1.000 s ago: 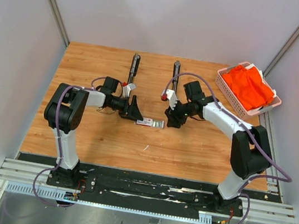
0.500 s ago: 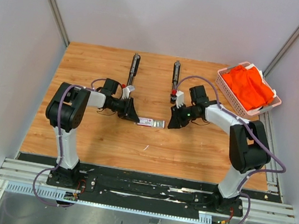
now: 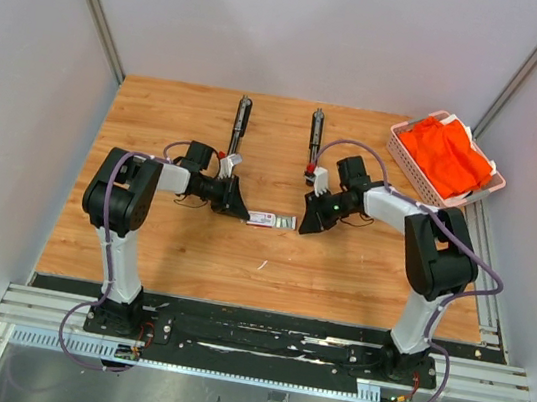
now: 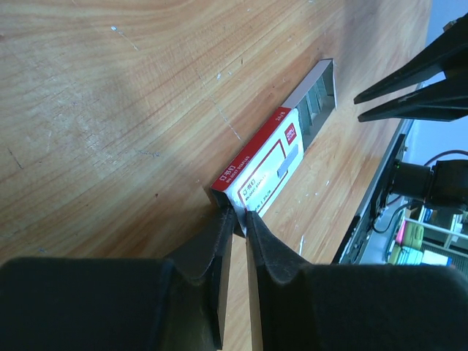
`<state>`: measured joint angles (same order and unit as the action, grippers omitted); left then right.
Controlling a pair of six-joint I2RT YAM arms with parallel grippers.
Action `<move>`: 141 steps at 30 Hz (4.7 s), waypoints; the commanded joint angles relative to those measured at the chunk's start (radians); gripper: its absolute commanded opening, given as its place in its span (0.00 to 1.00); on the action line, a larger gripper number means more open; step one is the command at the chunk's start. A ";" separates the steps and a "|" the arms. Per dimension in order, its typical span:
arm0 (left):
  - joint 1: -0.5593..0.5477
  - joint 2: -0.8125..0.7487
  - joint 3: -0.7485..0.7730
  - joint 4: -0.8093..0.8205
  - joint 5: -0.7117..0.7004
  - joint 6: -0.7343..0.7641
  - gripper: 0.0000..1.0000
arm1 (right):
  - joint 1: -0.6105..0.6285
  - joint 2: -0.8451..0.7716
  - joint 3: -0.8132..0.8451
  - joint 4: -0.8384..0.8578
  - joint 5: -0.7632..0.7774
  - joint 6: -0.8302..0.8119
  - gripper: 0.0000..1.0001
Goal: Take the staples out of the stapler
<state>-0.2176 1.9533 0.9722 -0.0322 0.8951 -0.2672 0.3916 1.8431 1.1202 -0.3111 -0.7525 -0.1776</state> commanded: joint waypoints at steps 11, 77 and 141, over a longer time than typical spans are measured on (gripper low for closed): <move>0.005 0.018 -0.004 -0.015 -0.008 0.017 0.19 | -0.013 0.086 0.071 -0.045 -0.052 -0.031 0.19; 0.037 0.026 0.052 -0.135 -0.068 0.111 0.27 | 0.033 0.069 0.187 -0.074 -0.049 -0.529 0.41; 0.042 0.022 0.045 -0.112 -0.028 0.097 0.29 | 0.222 0.247 0.374 -0.283 0.105 -0.861 0.44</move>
<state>-0.1883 1.9629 1.0256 -0.1349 0.8928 -0.1844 0.5953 2.0666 1.4654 -0.5106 -0.6106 -0.9810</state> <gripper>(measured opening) 0.284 0.442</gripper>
